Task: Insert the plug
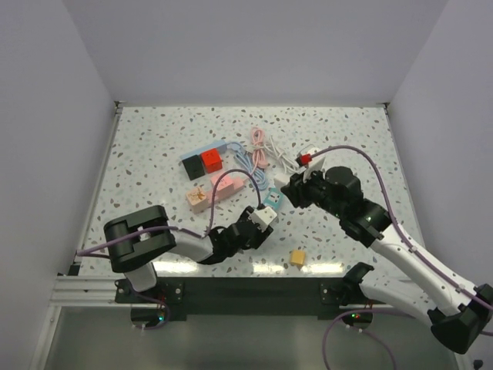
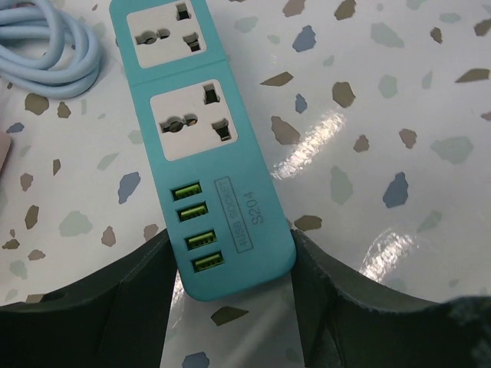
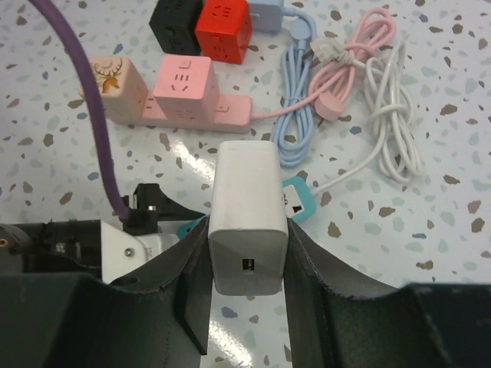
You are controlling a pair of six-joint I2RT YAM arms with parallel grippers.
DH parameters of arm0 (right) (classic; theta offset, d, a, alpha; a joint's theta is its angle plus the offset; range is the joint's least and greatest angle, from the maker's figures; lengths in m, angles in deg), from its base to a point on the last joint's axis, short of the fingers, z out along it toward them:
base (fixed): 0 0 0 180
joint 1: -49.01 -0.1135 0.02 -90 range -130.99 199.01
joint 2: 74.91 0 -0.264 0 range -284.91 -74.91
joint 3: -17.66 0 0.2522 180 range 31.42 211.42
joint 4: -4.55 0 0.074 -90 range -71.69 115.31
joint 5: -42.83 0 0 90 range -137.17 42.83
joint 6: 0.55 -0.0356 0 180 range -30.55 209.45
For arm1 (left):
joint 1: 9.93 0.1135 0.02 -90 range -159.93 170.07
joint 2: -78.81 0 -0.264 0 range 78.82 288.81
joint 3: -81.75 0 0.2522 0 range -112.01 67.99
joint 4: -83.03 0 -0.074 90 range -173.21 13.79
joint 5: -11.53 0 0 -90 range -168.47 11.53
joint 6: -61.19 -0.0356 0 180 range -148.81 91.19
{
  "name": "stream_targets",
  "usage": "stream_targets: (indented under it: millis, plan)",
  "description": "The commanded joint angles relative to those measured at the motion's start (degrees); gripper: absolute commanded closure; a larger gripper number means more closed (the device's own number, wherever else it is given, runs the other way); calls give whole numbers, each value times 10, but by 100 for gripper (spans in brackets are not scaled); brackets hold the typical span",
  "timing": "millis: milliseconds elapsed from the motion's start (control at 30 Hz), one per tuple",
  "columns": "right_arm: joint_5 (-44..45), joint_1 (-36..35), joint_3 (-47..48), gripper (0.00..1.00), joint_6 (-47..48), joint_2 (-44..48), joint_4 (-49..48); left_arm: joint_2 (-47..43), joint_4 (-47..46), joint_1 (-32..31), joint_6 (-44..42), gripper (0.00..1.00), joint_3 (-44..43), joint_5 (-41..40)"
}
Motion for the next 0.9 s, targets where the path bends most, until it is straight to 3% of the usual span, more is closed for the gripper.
stream_targets:
  millis: [0,200,500,867]
  plan:
    - [48,1,66,100,1,-14,79,-20,-60,11,-105,100,39,125]
    - [54,1,101,100,4,-69,199,-20,-108,56,-154,100,87,315]
    - [28,1,95,100,9,-160,235,-11,-39,77,-170,100,54,378]
    - [47,1,111,100,23,-271,223,15,12,89,-160,100,23,389]
